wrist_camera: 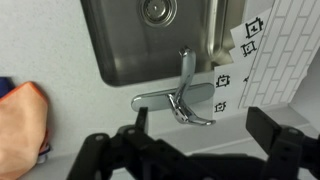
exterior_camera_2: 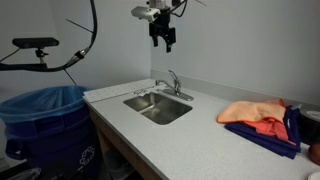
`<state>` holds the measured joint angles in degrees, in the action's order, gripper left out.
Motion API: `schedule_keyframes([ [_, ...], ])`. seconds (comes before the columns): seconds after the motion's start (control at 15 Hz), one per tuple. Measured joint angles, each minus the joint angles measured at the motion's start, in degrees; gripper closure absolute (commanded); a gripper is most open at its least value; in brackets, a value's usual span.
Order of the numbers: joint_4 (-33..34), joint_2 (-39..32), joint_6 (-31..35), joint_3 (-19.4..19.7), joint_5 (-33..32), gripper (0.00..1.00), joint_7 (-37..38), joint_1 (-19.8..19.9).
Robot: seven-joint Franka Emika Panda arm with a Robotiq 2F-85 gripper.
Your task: Turn the faucet downwards
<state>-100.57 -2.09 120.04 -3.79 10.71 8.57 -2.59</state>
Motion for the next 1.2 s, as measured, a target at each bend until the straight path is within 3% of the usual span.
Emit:
schedule_keyframes([
  [0.53,7.0,-7.7,4.0,-0.1,-2.8,0.0,0.0,-0.4],
  [1.2,8.1,-8.4,3.5,-0.1,-2.8,0.0,0.0,-0.5],
])
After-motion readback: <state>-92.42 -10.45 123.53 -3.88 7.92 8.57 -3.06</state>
